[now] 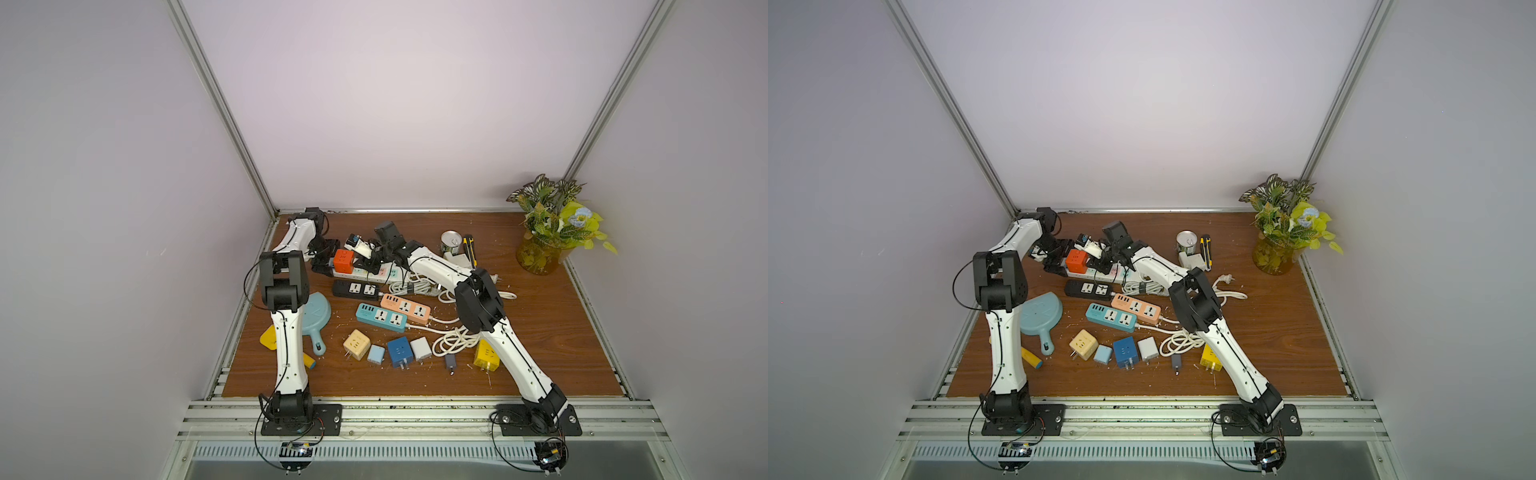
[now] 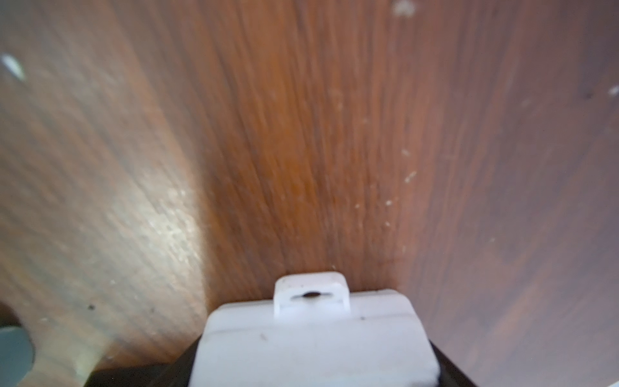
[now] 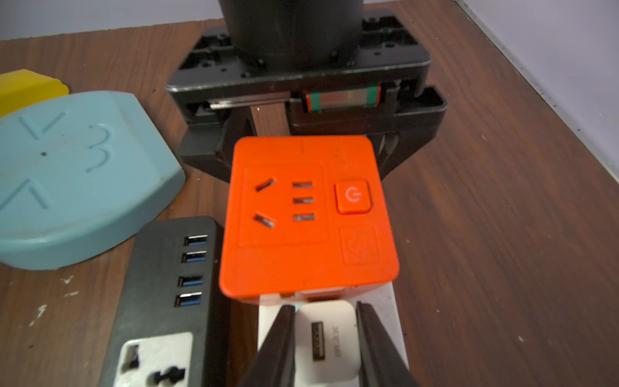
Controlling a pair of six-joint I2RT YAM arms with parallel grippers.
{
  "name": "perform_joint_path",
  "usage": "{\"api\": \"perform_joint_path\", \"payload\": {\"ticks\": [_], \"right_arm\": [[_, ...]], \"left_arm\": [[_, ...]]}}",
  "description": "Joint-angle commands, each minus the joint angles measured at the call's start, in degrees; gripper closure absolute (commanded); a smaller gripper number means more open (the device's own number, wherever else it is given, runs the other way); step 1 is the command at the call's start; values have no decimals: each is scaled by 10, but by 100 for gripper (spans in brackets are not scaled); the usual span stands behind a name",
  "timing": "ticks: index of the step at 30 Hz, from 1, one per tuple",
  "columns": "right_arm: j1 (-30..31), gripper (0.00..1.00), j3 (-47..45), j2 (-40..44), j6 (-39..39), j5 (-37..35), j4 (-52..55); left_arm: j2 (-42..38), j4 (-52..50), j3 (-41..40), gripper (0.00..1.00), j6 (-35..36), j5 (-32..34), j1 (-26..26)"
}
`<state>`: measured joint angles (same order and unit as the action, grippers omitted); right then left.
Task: Pull the plug off the socket
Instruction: Remove the plug from the socket.
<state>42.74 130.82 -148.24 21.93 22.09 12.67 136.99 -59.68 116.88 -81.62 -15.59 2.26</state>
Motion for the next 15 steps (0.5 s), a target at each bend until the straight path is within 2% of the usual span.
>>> {"api": "perform_joint_path", "payload": {"ticks": [1,15], "right_arm": [[-13,100,12,95,0,6,-23],[-21,100,13,119,-8,51,-25]], "left_arm": [[46,-15,-8,82,-1,64,-6],[53,-15,-8,84,-1,79,-11]]}}
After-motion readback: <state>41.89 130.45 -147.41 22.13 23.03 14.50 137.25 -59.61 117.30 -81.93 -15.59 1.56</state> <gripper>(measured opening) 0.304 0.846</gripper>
